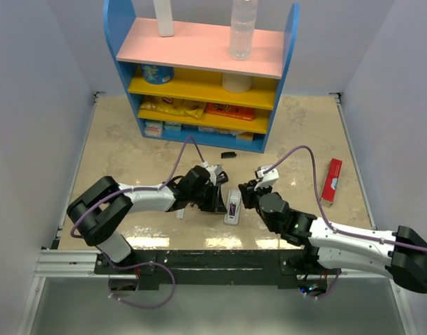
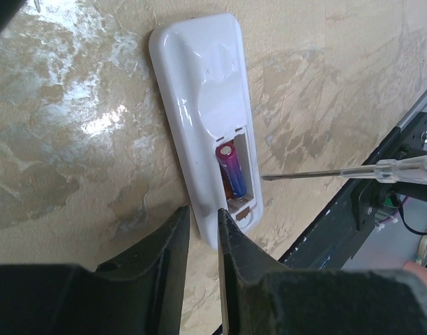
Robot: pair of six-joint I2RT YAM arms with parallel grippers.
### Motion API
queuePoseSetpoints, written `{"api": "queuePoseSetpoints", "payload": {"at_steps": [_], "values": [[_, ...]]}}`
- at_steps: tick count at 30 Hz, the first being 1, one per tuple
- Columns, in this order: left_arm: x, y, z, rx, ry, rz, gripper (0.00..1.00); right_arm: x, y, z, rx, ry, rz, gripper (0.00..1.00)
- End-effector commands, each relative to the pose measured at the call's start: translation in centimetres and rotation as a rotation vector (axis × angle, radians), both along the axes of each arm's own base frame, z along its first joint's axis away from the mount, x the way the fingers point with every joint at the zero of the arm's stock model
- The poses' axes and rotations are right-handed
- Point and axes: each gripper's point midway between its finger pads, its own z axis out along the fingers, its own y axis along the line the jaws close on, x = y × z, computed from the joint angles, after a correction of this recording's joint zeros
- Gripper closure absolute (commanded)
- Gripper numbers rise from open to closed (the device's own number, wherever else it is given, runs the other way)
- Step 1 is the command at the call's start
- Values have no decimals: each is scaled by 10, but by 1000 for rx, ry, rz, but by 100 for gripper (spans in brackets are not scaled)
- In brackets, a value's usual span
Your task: Unload the batteries from the remote control
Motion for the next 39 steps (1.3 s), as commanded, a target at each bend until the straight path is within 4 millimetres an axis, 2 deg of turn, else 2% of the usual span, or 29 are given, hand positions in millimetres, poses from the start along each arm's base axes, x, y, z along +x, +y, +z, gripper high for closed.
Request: {"api": "queuePoseSetpoints", "payload": {"at_steps": [1, 15, 27, 39], "values": [[0, -6, 1, -18, -14, 4, 73, 4, -1, 26, 51, -31, -31, 100], [-2, -8, 0, -17, -13, 2, 73, 11, 9, 21, 34, -44, -27, 100], [0, -7, 3, -6, -24, 9, 73, 16, 14, 34, 39, -60, -27, 100], [0, -6, 3, -1, -23, 12, 73, 16, 14, 9, 1, -25, -29, 100]]}}
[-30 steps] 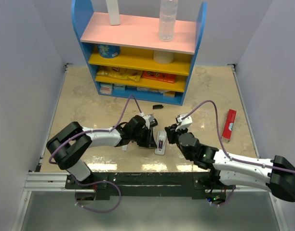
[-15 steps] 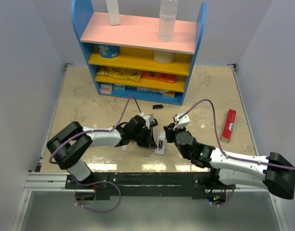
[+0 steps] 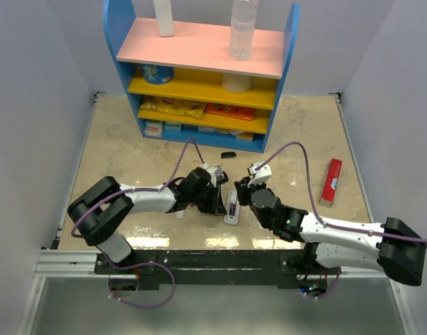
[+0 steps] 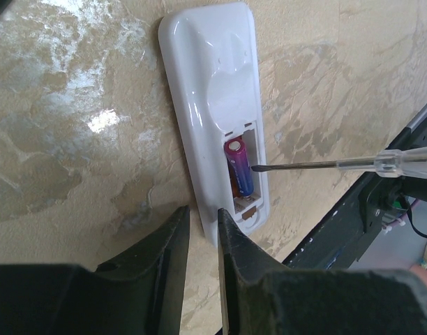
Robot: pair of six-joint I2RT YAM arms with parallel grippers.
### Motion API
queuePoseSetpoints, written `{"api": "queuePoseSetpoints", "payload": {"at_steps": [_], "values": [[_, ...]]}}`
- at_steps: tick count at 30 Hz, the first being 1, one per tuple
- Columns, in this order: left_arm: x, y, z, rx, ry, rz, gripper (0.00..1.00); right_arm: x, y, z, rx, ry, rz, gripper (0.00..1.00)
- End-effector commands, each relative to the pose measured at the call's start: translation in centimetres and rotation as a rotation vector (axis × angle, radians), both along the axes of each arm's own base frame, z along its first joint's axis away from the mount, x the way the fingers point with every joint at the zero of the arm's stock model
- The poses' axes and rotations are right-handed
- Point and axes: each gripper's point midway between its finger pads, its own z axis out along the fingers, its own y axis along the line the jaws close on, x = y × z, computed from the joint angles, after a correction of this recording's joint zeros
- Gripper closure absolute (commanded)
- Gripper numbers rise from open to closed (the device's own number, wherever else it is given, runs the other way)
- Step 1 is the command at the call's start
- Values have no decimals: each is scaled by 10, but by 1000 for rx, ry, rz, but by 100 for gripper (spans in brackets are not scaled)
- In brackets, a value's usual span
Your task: Unload the batteries from the remote control
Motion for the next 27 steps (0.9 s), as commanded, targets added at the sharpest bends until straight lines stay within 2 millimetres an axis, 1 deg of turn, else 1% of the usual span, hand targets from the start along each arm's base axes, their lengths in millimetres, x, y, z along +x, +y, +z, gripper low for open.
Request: {"api": "queuePoseSetpoints", "payload": {"at_steps": [1, 6, 11, 13, 15, 16, 17, 19, 21, 23, 25, 26, 27], "values": [[5, -8, 10, -27, -29, 4, 73, 4, 3, 5, 38, -11, -12, 100], [7, -6, 11, -21, -38, 17, 73, 0, 12, 1, 82, 26, 15, 100], [7, -5, 10, -19, -36, 19, 73, 0, 13, -4, 93, 41, 5, 100], [8, -3, 11, -10, -42, 29, 73, 0, 13, -3, 100, 42, 2, 100], [11, -2, 16, -6, -61, 35, 73, 0, 11, -6, 95, 44, -4, 100], [12, 2, 15, 16, -67, 47, 73, 0, 10, -5, 97, 42, -9, 100], [15, 2, 20, 17, -77, 54, 73, 1, 9, -7, 96, 42, -17, 100], [18, 6, 26, 34, -101, 66, 72, 1, 4, -12, 101, 45, -38, 100], [19, 7, 29, 33, -112, 65, 71, -1, -1, -17, 116, 47, -52, 100], [14, 8, 23, 32, -93, 58, 71, -1, -5, -14, 152, 40, -67, 100], [7, 3, 17, 3, -64, 40, 72, -2, -9, -16, 180, 38, -82, 100], [3, 5, 11, 3, -48, 36, 72, -2, -11, -12, 200, 28, -91, 100], [2, 2, 10, -13, -44, 34, 73, -2, -13, -12, 215, 22, -94, 100]]}}
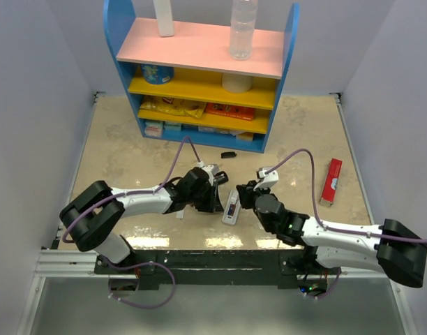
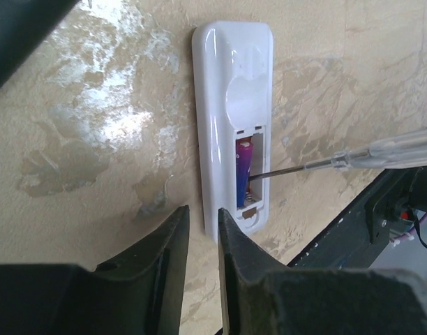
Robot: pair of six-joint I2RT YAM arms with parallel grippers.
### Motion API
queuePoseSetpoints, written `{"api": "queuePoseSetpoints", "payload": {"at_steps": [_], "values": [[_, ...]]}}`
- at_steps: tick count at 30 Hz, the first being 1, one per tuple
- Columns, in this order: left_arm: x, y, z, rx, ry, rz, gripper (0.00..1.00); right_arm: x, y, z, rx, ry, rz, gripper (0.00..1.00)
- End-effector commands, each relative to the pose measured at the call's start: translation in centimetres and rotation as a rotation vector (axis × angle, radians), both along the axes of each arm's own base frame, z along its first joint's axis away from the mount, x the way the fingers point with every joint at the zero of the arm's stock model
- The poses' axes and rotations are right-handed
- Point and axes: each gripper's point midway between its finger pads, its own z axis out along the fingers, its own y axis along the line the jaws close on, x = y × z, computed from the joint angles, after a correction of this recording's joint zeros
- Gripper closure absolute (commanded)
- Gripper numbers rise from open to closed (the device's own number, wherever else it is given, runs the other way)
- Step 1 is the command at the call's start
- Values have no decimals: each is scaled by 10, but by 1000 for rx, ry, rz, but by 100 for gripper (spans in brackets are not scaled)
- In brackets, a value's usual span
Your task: Unload the batteries from the remote control
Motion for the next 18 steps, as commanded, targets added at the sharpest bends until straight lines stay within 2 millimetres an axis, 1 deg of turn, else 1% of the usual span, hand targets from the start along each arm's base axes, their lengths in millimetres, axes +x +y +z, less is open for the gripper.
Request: {"api": "queuePoseSetpoints", "payload": {"at_steps": [1, 2, 5, 8, 9, 13, 18], "values": [[-7, -11, -1, -58, 3, -27, 73, 2, -9, 10, 113, -29, -61, 100], [-9, -11, -4, -54, 11, -27, 73, 2, -11, 11, 123, -34, -67, 100], [-12, -14, -5, -53, 9, -31, 73, 4, -11, 18, 149, -49, -81, 100], [-12, -14, -6, -43, 4, -30, 74, 6, -7, 25, 163, -57, -81, 100], [-11, -14, -7, -38, 2, -27, 74, 7, -3, 31, 177, -63, -74, 100], [-12, -11, -11, -18, 8, -26, 74, 8, 3, 39, 207, -67, -62, 100], [-11, -8, -12, -6, 2, -18, 74, 8, 2, 44, 226, -72, -63, 100]]}}
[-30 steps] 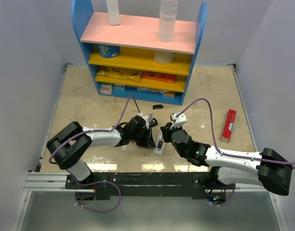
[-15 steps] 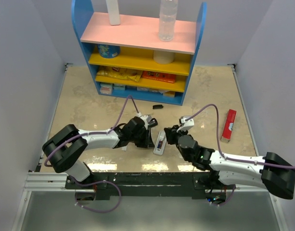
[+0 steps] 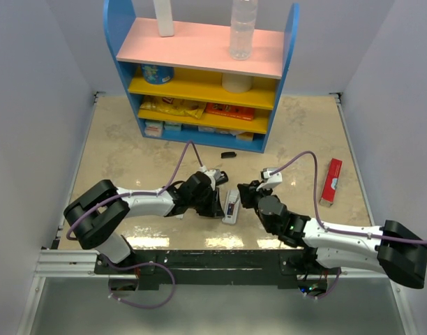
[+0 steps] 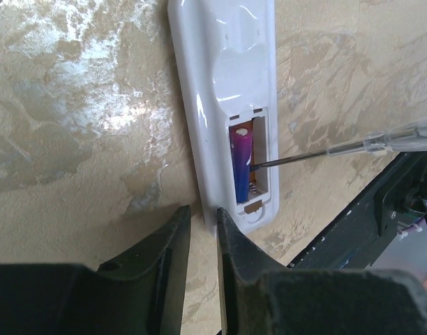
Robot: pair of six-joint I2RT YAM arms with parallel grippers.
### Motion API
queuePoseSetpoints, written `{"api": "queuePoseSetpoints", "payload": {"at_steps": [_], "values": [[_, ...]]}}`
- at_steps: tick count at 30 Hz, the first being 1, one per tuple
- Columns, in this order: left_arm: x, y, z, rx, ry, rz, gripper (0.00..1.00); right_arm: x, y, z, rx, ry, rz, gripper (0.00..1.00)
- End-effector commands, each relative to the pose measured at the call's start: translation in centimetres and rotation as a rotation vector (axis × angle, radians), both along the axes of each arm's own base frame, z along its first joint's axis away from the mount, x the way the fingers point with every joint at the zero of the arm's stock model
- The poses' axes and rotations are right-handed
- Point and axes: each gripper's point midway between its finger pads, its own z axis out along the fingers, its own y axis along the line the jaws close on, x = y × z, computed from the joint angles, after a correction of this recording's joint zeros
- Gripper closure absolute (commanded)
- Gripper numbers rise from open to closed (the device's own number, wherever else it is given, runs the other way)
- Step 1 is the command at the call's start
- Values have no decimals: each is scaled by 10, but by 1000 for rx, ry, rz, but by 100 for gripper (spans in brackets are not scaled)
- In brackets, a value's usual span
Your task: Unload the batteries from the remote control
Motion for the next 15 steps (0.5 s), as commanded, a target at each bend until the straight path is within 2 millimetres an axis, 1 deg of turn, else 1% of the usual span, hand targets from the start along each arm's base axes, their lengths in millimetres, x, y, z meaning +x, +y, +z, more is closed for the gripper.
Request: {"api": "queuePoseSetpoints", "payload": {"at_steps": [1, 7, 13, 15], "values": [[5, -3, 2, -5, -25, 13, 74, 7, 8, 43, 160, -58, -30, 100], [7, -5, 4, -1, -28, 15, 74, 6, 4, 49, 174, -74, -33, 100], [9, -3, 7, 11, -34, 25, 74, 7, 4, 43, 150, -64, -37, 100], [10, 3, 5, 42, -33, 43, 74, 8, 5, 42, 142, -62, -38, 100]]}}
